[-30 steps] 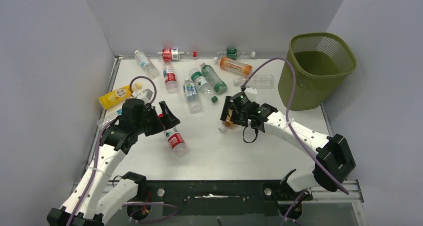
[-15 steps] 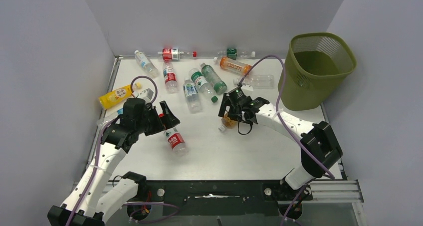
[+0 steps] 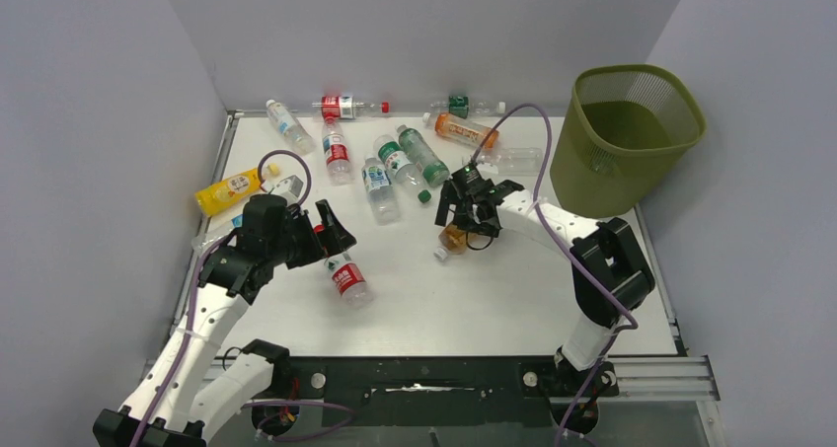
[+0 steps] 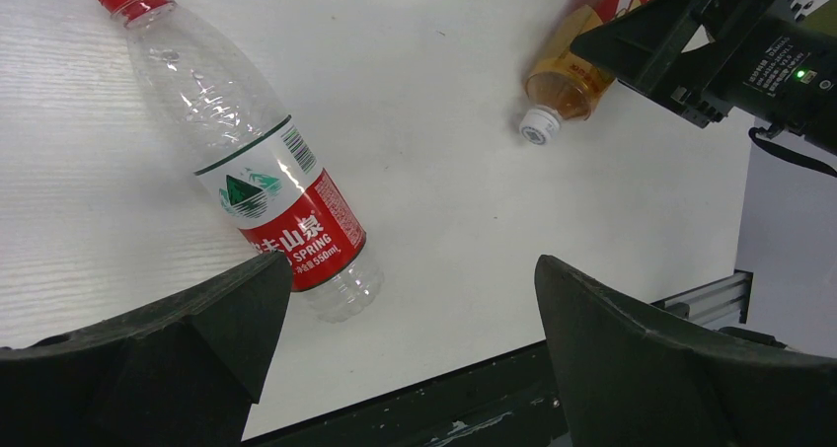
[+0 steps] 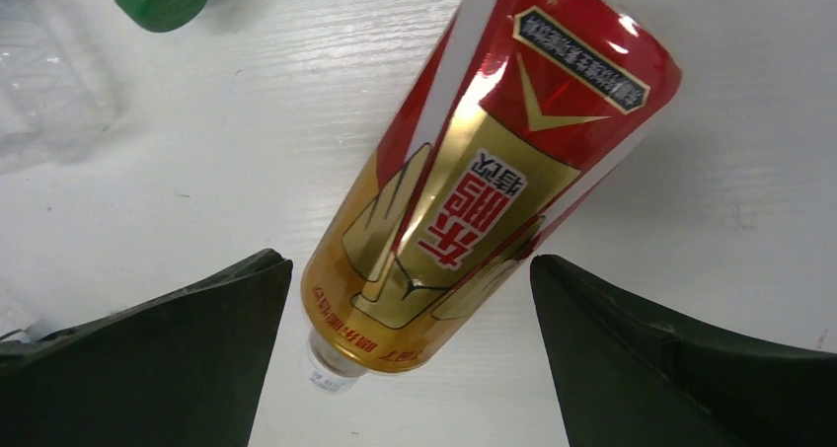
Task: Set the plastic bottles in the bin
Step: Pick up the plastic bottle at the center of the board.
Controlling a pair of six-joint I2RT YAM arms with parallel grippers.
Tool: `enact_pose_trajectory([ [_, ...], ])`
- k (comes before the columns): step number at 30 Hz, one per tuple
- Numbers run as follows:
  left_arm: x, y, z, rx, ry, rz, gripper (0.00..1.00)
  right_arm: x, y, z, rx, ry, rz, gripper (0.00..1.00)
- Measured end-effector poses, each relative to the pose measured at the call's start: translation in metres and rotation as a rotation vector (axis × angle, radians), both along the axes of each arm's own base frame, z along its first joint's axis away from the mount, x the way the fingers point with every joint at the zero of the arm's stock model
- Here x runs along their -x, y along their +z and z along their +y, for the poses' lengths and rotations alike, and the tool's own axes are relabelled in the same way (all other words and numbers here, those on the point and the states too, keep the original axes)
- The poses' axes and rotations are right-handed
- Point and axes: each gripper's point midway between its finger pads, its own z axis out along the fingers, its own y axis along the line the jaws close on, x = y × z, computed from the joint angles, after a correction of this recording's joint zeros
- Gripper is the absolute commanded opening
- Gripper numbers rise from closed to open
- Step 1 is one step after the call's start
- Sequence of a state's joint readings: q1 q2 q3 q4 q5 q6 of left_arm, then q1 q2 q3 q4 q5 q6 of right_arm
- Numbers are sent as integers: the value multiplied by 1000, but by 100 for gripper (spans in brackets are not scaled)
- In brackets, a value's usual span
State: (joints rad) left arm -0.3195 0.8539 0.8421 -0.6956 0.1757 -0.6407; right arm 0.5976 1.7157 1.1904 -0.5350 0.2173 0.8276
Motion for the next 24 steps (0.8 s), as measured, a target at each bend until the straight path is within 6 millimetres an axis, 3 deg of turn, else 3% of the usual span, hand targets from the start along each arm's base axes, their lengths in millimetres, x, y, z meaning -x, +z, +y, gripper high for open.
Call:
enact_pose_trajectory([
  [4, 0, 0, 0, 1, 0, 0, 98, -2, -9, -9, 20, 6, 26, 97],
  [13, 0, -1, 1, -16, 0, 12, 98, 2, -22, -15, 47, 46, 56, 75],
  [24, 5, 6, 3, -8, 0, -14, 98, 20, -21, -22, 43, 83, 61, 54],
])
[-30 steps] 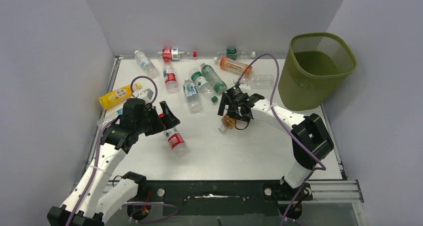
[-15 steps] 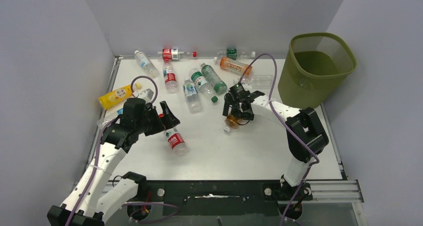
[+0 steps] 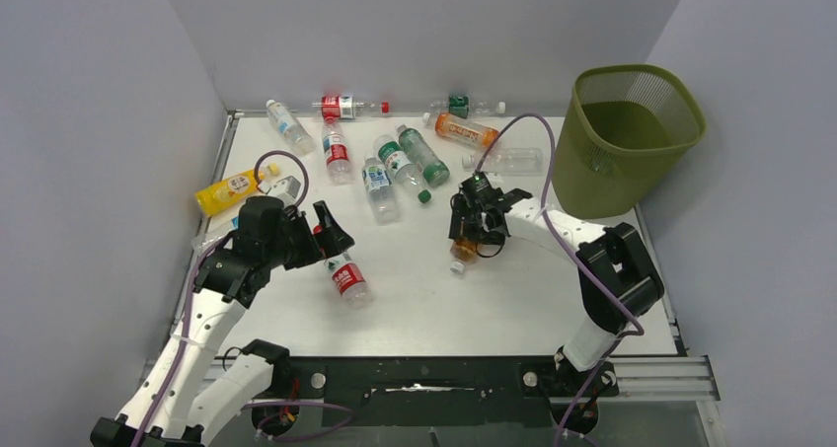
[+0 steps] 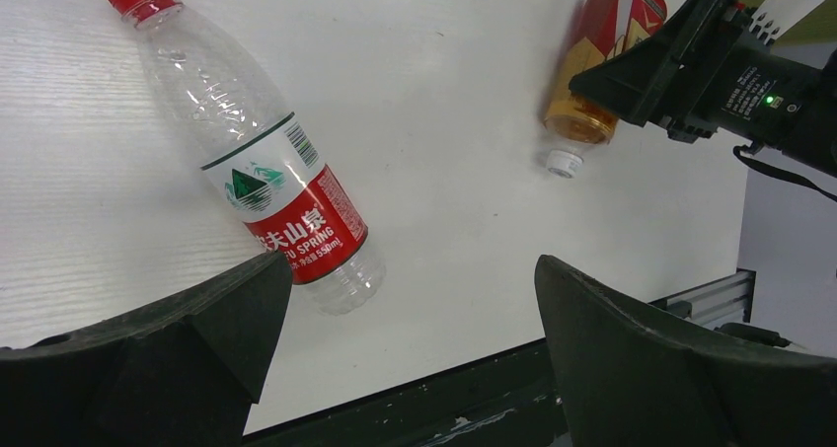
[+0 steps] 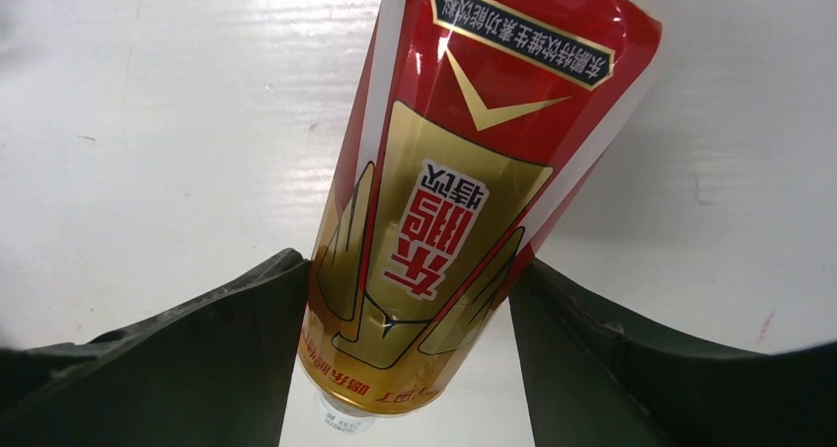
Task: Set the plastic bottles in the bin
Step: Pick up the plastic bottle at the center of the board.
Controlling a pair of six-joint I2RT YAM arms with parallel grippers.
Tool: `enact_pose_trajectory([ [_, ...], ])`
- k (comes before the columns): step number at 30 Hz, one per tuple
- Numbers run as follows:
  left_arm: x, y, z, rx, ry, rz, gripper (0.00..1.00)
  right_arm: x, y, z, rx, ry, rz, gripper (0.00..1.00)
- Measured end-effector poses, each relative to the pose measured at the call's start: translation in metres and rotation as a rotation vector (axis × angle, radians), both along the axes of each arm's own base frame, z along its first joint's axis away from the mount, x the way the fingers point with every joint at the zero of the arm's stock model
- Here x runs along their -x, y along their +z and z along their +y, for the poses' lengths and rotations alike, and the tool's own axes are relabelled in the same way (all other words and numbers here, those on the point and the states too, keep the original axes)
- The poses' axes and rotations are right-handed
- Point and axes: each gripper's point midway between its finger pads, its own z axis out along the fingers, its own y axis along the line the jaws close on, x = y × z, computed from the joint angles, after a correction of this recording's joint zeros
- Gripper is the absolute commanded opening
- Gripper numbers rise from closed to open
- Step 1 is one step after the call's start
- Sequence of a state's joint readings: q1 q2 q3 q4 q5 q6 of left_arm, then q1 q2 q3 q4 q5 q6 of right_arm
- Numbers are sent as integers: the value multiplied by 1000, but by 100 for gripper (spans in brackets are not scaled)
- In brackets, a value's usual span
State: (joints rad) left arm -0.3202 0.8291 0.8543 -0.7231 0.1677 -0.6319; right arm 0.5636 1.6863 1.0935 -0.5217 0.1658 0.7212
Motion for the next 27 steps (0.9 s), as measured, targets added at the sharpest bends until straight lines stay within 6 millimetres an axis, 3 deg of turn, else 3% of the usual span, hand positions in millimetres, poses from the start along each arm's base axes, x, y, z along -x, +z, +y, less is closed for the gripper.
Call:
enact_pose_trajectory([
  [10, 2, -1, 0, -2, -1, 7, 98, 34, 17, -1, 4, 53, -36, 46],
  [15, 1, -2, 0, -3, -1, 12, 98, 40, 33, 3, -3, 73, -76, 46],
  [20, 1, -2, -1, -3, -3, 13, 98, 41, 48, -10, 33, 65, -100, 47],
  [23, 1, -3, -1, -5, -3, 16, 98, 29, 75, -20, 56, 56, -146, 47],
  [27, 0, -7, -1, -11, -3, 29, 98, -6, 137, -33, 47, 14, -280, 48],
])
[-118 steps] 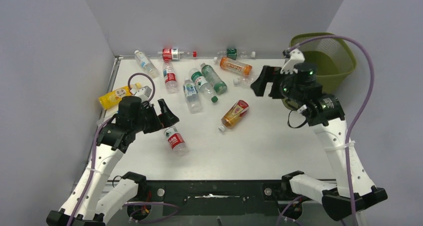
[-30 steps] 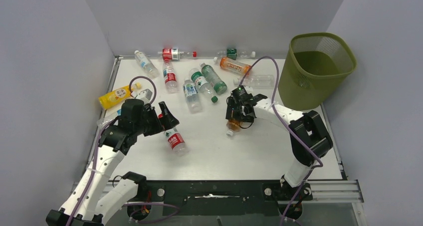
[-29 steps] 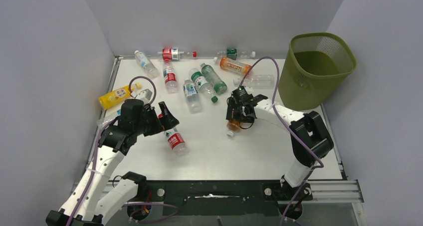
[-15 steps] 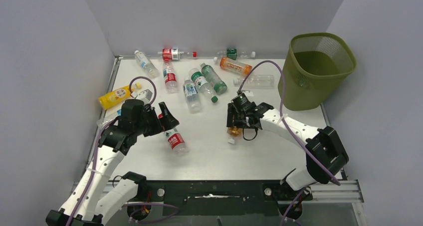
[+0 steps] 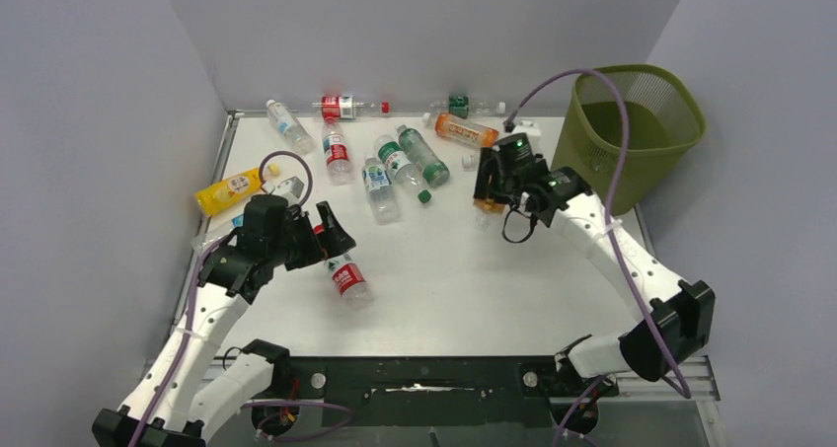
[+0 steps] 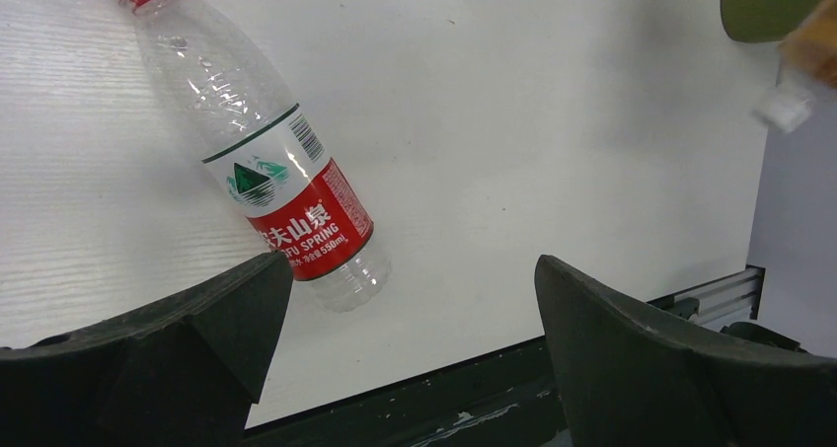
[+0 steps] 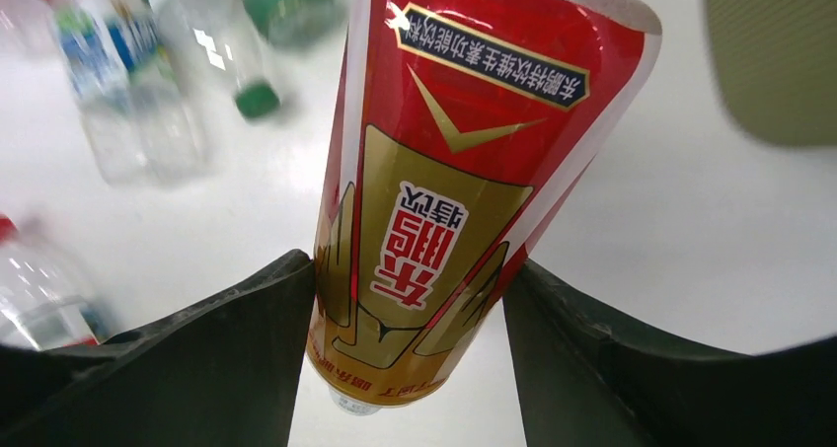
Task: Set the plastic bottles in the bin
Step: Pick up the plastic bottle at the center of the board, then place the plastic bottle in the trash bin.
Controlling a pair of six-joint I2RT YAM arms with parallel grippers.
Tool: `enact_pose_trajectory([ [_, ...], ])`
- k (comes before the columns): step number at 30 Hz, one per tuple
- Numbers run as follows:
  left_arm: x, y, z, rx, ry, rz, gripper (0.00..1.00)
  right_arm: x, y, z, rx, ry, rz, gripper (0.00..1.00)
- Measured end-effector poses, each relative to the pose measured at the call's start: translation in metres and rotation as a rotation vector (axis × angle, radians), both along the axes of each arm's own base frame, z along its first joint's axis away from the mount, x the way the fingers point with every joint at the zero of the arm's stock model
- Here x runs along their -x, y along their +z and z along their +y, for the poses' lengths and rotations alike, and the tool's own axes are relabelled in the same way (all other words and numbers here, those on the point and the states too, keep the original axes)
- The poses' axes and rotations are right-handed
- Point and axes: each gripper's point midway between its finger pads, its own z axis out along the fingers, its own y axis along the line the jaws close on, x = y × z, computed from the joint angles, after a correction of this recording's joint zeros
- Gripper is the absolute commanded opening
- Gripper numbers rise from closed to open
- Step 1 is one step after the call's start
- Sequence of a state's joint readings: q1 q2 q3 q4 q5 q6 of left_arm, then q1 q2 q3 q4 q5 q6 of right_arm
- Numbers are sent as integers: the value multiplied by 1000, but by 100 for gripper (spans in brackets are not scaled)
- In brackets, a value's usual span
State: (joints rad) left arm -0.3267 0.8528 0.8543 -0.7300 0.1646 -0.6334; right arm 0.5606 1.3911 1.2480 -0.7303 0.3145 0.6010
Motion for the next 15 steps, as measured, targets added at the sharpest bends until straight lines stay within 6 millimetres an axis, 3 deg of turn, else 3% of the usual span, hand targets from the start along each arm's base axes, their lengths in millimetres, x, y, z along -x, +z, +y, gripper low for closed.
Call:
enact_pose_trajectory([
  [3, -1, -2, 0, -3, -1, 8, 98, -31, 57, -24, -30, -61, -129, 48],
  [7, -2, -6, -1, -13, -5, 21, 98, -64, 123, -82, -52, -186, -278, 49],
  [11, -3, -10, -1, -25, -14, 34, 98, -79, 177, -141, -57, -296, -397, 51],
  [15, -3, -13, -2, -31, -20, 41, 98, -88, 216, -188, -66, -381, -496, 52],
])
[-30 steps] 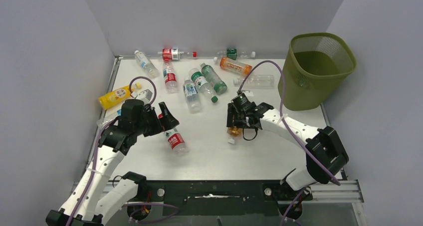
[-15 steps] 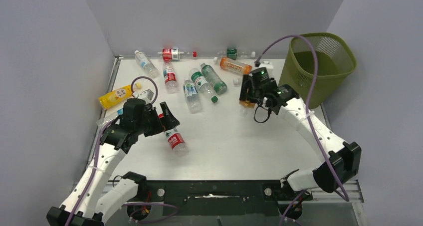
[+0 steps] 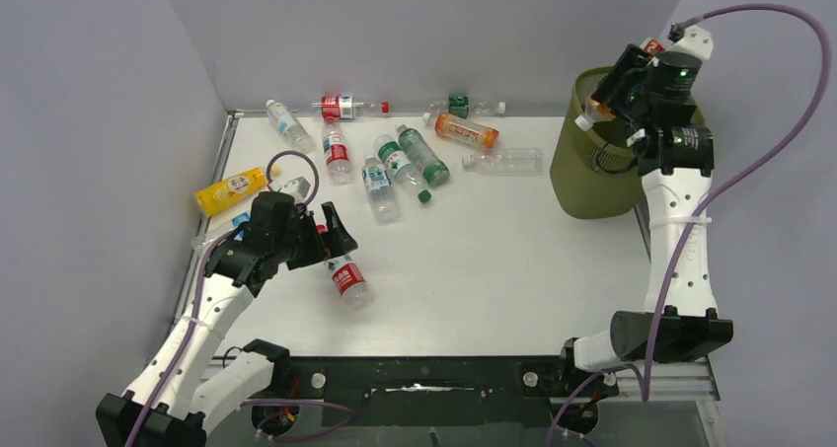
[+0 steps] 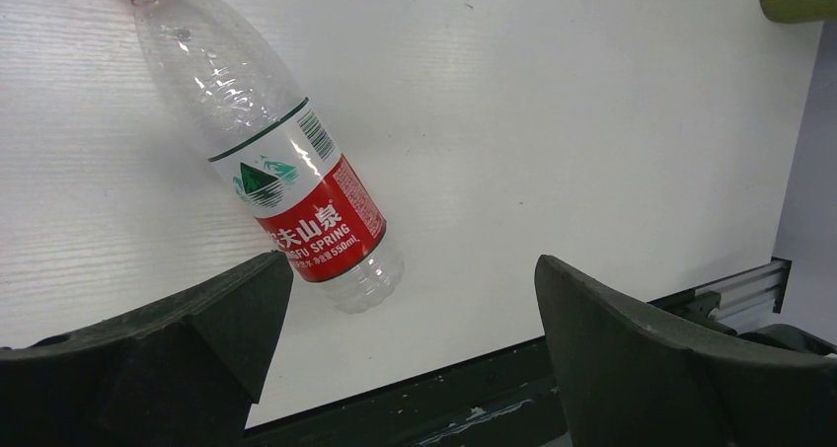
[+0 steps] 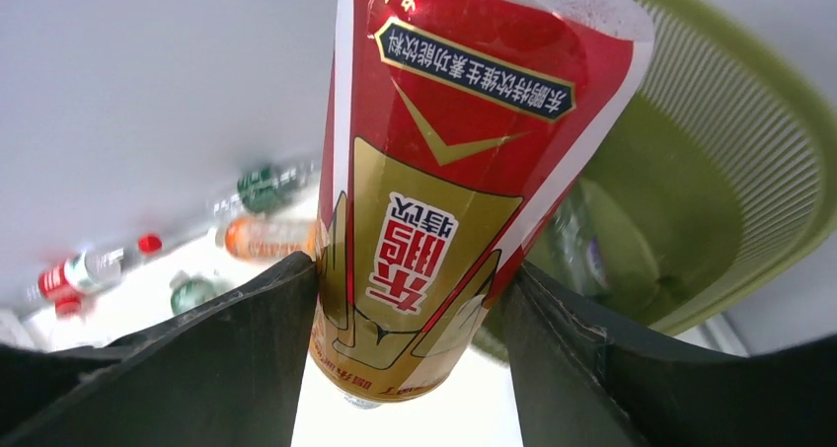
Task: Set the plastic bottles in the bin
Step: Place the plastic bottle in the trash bin.
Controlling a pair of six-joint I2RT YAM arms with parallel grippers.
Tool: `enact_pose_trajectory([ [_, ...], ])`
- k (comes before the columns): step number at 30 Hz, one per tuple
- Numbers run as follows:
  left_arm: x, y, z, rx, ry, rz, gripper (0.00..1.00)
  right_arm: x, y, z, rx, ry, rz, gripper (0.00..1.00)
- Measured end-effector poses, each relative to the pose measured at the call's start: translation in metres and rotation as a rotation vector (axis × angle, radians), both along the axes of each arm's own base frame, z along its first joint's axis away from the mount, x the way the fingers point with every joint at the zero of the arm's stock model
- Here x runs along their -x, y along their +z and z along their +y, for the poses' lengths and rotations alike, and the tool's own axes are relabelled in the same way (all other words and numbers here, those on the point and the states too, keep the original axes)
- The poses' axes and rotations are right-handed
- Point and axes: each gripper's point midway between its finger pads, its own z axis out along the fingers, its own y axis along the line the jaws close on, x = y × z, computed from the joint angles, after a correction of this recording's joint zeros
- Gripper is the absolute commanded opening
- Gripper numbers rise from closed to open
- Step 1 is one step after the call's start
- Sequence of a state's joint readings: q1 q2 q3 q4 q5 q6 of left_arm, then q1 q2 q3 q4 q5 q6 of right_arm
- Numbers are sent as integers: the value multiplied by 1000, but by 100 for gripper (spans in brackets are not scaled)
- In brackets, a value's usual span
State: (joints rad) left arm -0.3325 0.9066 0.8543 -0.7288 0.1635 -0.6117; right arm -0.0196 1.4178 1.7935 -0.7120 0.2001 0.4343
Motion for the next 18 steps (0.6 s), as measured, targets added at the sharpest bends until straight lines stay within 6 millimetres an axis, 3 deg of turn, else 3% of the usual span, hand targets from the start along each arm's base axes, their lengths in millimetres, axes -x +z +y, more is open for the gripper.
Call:
enact_pose_trajectory([
  [5, -2, -3, 0, -8, -4, 8, 98, -14, 19, -45, -16, -70, -52, 53],
  [12, -7, -6, -2, -18, -13, 6, 98, -33, -11, -86, -47, -116, 16, 57],
  [14, -8, -8, -2, -22, -14, 12, 98, -36, -19, -93, -56, -121, 31, 65],
  [18, -10, -11, -2, -25, -16, 19, 98, -39, -28, -100, -70, -118, 50, 90],
])
